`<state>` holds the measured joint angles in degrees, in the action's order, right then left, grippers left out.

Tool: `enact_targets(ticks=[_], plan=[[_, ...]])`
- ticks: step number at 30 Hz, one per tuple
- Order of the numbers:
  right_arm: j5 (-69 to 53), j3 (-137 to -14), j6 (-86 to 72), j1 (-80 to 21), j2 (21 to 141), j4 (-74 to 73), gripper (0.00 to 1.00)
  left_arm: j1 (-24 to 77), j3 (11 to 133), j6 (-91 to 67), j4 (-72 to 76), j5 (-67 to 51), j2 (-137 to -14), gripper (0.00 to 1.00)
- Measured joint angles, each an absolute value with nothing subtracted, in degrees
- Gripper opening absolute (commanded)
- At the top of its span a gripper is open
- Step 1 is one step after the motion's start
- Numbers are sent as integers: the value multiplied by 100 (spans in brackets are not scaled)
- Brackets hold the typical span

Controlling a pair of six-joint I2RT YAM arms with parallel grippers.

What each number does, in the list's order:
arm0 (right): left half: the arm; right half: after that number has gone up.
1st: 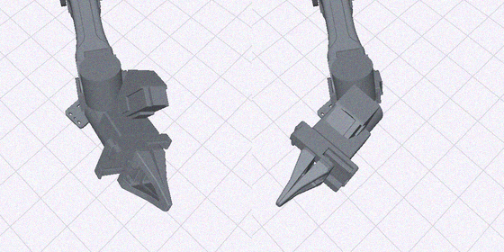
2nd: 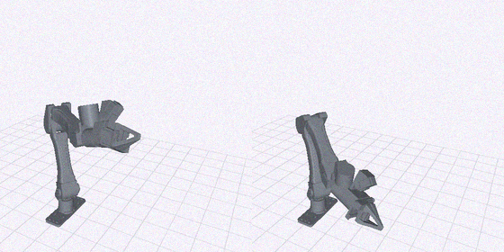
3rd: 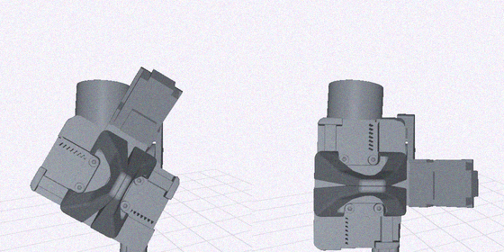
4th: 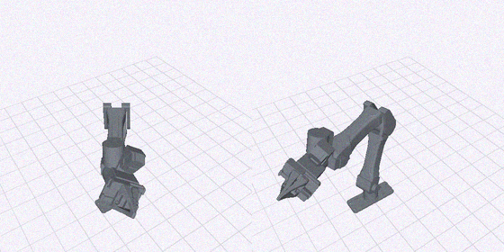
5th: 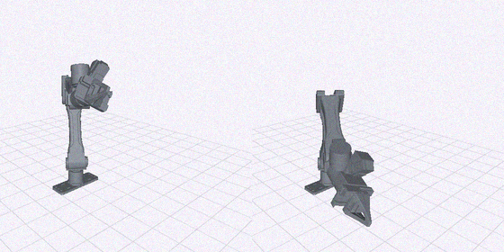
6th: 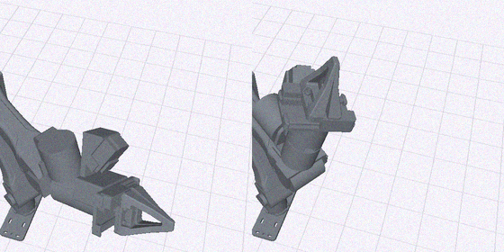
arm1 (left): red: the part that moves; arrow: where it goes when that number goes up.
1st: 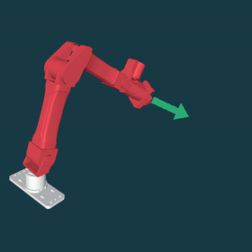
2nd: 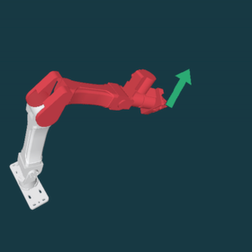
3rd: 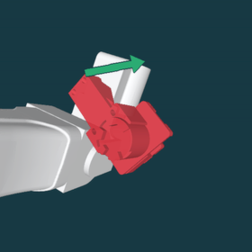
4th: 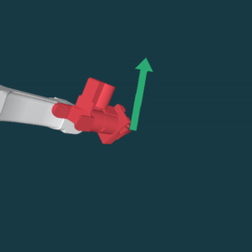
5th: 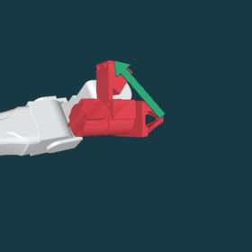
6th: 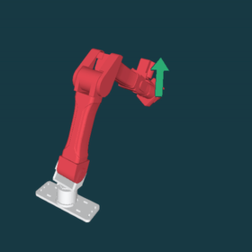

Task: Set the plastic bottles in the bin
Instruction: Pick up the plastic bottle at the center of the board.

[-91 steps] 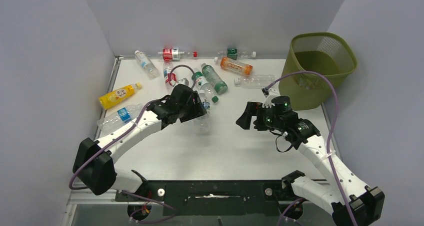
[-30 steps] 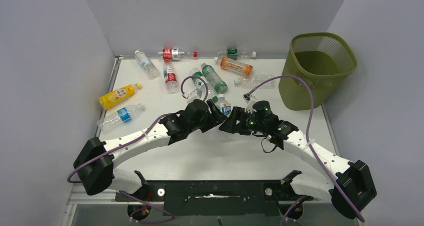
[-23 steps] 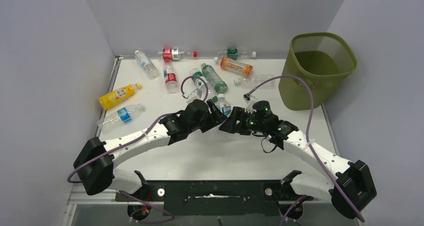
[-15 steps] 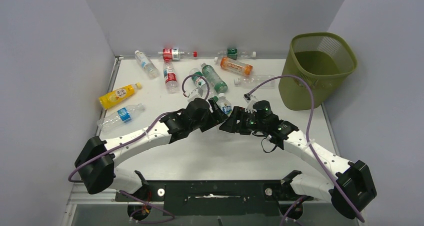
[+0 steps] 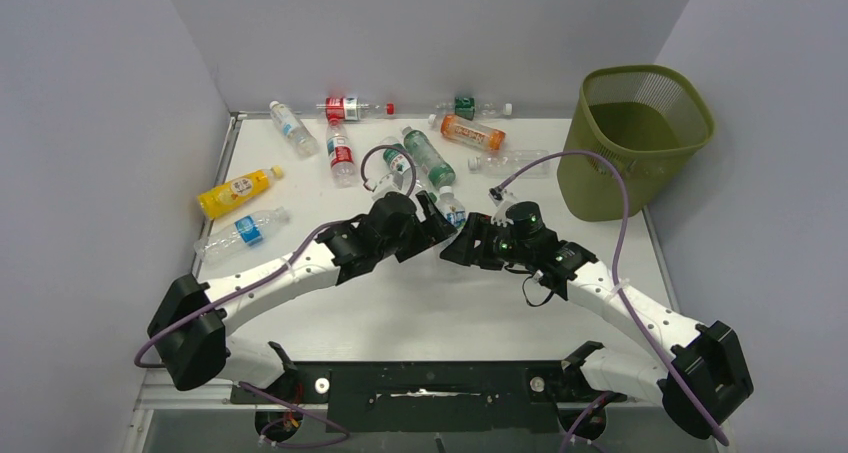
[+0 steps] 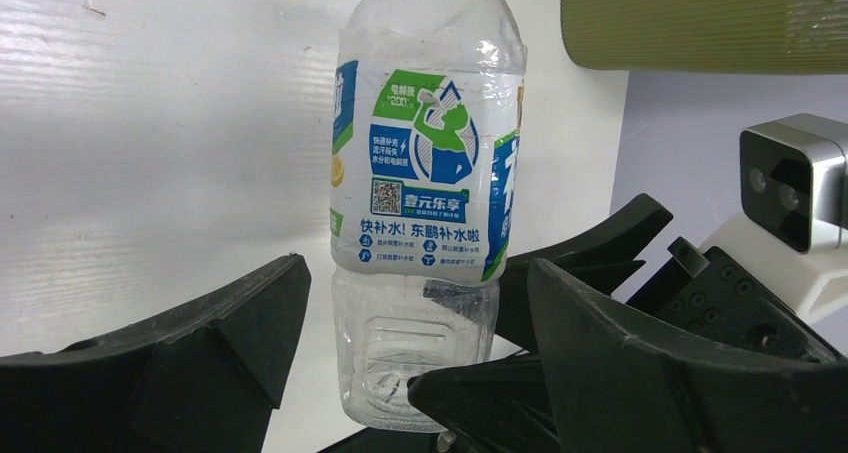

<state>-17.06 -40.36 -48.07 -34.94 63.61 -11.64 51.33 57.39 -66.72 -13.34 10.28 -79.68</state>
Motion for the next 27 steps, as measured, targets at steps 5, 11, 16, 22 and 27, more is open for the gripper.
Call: enact_targets(ticks=[5,11,16,22,27], plan=[[-1686,-4036,-4807,-3494,6322,-1166,61,5074,5739,-6657,-1352,1031,-7782,84],[-1660,-4036,-4807,-3494,6320,-1181,61,4989,5739,-6611,-1387,1031,-7594,85],[-1647,-4036,-4807,-3494,6318,-1240,61,4934,5739,-6536,-1476,1035,-7491,85],[-1634,-4036,-4805,-3494,6313,-1297,61,4886,5741,-6471,-1608,1052,-7356,85],[-1603,-4036,-4807,-3494,6276,-1310,61,4794,5741,-6414,-1706,1072,-7172,86]])
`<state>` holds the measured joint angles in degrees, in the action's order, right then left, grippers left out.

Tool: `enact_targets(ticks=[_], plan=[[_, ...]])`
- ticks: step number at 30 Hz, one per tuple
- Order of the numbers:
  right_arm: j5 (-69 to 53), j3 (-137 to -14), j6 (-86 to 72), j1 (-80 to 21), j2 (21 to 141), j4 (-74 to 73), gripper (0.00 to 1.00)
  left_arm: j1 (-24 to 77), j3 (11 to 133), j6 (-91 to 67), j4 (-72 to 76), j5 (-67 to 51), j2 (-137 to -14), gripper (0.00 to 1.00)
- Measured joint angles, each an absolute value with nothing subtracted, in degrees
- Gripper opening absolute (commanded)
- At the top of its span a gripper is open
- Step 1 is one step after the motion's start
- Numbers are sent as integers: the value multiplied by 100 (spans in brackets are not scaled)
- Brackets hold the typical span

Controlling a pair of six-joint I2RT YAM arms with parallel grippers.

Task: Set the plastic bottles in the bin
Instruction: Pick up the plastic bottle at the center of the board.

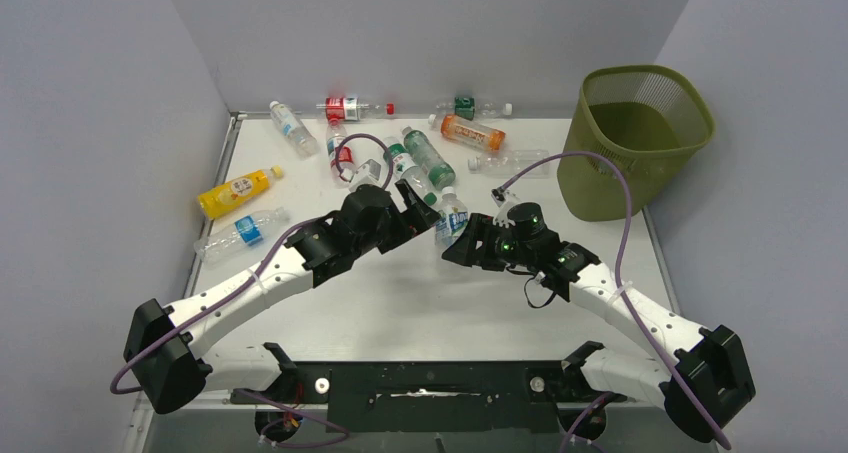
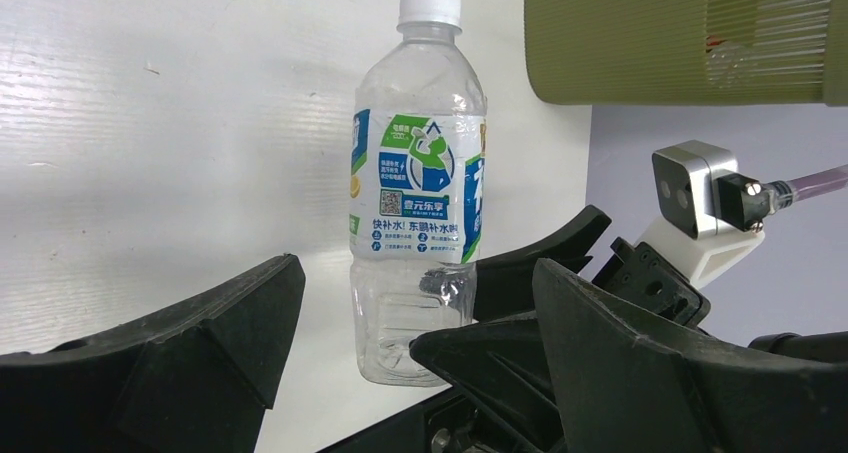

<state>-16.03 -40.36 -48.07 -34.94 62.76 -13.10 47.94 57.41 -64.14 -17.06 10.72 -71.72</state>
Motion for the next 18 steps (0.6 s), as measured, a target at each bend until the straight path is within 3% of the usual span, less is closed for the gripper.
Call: enact_targets(ticks=[18], plan=[[-1555,-4038,-4786,-3494,6230,-1382,61,4372,5732,-6289,-1865,1061,-6790,86]])
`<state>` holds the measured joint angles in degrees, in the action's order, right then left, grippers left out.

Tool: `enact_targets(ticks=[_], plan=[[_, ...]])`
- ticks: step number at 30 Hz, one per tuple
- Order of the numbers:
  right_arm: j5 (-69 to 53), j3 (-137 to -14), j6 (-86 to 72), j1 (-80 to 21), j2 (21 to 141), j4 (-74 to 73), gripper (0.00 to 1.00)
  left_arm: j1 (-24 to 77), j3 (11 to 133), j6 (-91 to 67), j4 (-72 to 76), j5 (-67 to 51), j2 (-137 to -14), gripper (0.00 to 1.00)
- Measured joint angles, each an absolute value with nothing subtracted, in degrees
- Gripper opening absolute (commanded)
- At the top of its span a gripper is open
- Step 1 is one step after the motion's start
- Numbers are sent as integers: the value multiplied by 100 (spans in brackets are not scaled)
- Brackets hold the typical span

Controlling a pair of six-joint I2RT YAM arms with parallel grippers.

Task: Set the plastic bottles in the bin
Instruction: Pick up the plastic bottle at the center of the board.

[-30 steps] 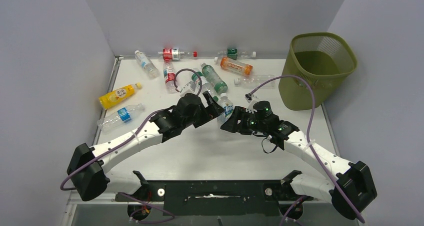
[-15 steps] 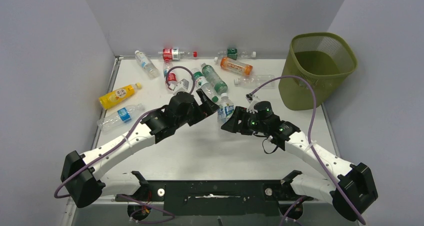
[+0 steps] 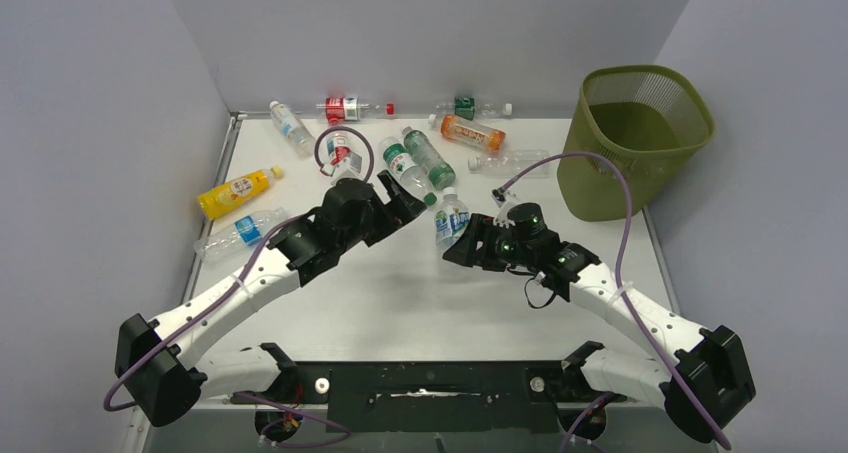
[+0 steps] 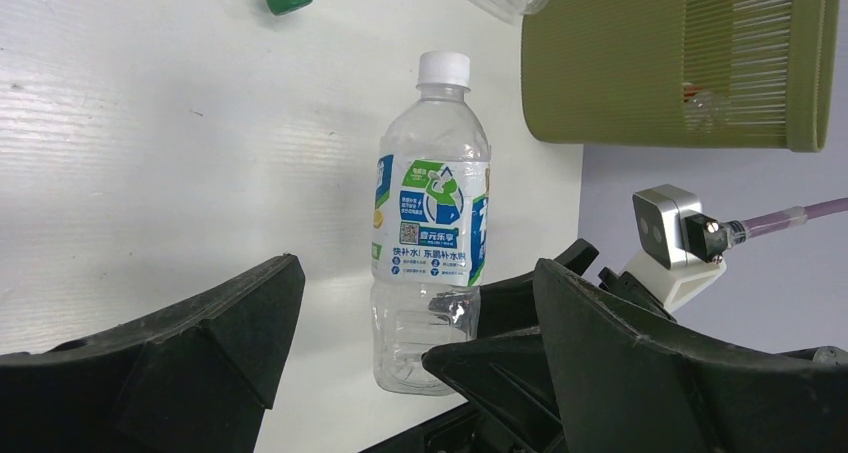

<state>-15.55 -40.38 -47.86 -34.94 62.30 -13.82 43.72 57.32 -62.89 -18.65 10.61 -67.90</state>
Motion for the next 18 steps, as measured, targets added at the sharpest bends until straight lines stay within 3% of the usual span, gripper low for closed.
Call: enact_targets(ticks=[18], plan=[[-1559,-4038,-4757,-3494,6287,-1374,61,4219,5561,-6254,-1865,917,-6761,86]])
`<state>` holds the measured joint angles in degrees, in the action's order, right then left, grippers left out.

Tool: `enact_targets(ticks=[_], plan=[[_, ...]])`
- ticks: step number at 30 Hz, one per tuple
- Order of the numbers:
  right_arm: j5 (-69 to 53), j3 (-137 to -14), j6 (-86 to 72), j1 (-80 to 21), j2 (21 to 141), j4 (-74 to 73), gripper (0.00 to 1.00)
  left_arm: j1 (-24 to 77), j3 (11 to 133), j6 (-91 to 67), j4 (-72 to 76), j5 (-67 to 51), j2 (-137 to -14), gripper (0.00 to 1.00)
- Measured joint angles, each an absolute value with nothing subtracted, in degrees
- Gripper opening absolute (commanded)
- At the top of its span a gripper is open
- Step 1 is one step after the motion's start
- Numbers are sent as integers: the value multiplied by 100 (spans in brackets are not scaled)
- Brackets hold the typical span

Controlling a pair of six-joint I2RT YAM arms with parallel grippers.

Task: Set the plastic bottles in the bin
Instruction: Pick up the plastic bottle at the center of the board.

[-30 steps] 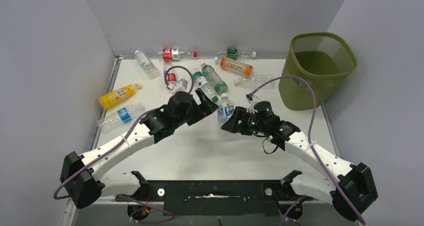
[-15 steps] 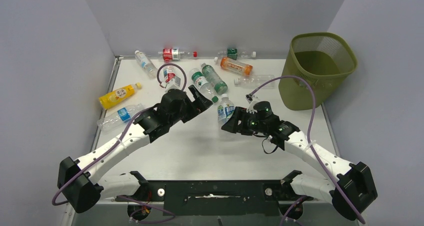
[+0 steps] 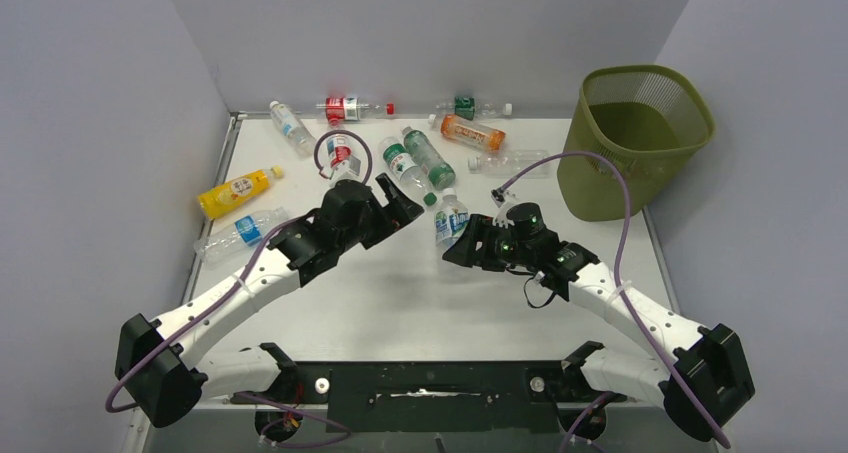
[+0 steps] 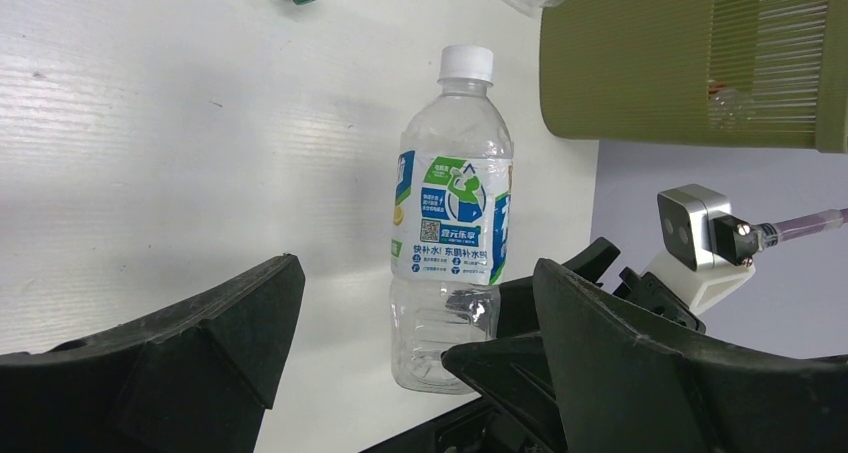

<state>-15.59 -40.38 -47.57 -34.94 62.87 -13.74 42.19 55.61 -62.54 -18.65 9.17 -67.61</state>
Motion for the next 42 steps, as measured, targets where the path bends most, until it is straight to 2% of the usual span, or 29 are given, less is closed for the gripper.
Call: enact_targets(ticks=[16,26,36,42], plan=[[-1562,-4075,-4700,-3492,6445,-1398,62,4086,5441,-6246,-1852,821,-6761,86],[-1457,-5026,-4233,-3221,6582,-1831,63,3983,5382,-6222,-1852,694,-6753,86],[-1461,-5262,-3953,-2991,6643,-2104,63,3894,5382,-6145,-1859,607,-6753,86],[-1636,-5734,-3651,-2300,6643,-2519,63,3889,5382,-6121,-1857,572,-6759,86]])
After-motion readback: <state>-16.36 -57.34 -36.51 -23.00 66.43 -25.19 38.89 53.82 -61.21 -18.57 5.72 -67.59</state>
